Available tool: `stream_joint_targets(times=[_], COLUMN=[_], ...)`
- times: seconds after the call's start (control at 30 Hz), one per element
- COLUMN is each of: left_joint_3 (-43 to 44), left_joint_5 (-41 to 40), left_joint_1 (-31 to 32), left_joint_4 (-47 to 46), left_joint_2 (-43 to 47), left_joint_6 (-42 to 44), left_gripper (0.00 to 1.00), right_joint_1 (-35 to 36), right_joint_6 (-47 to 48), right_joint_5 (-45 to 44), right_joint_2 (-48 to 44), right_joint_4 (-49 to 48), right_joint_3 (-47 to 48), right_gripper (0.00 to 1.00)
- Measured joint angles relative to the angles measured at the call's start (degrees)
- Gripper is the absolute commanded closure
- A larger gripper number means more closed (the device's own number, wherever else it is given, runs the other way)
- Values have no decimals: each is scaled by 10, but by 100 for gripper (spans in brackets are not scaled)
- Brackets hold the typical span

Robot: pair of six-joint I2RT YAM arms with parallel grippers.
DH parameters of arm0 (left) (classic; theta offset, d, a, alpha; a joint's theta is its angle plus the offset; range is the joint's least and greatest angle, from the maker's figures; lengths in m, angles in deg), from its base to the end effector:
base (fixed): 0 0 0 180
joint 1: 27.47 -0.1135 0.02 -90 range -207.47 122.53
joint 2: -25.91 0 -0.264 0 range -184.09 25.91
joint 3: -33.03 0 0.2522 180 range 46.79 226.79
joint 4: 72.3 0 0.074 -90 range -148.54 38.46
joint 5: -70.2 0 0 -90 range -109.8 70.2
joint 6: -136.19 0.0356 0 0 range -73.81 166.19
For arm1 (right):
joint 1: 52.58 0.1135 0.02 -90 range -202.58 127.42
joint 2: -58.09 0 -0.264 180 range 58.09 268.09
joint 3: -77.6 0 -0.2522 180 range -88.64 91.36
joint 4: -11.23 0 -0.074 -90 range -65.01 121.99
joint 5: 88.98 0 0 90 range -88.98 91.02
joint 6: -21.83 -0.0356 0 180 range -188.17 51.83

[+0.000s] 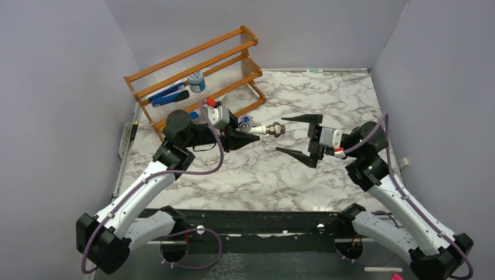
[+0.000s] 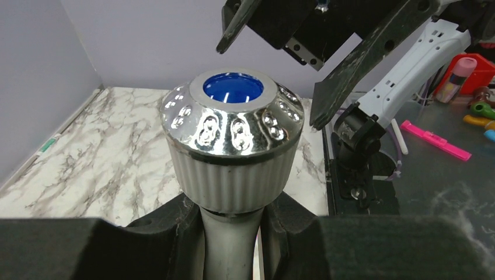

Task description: Install the water faucets

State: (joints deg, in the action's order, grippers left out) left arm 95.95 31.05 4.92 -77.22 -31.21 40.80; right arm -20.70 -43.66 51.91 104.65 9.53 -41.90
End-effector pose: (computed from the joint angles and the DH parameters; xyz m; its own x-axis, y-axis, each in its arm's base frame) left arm 0.1730 -0.1424 0.3786 0.0642 -0.1109 -0.9918 0.9920 0.1150 0.0513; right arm 0.1350 0.1165 0.3919 0.6097 0.0710 -0.7894 -0.7855 0.1874 -0.5898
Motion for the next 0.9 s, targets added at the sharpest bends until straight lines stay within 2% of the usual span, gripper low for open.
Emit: stream_joint_targets(times=[0.47, 0.9], left_joint_3=[10, 11], left_joint_5=[20, 27], left_joint_1=[5, 8], left_joint_4=[-23, -32], left_joint_2=[-21, -26], left_joint_6=[-57, -73], left_gripper=[100, 100], right_joint_1=[0, 0], right_joint_6=[30, 38], right_joint_5=[2, 10], right_joint_2=[27, 32], right_joint_4=[-17, -20], right_joint_3=[0, 0], right_gripper=[32, 32])
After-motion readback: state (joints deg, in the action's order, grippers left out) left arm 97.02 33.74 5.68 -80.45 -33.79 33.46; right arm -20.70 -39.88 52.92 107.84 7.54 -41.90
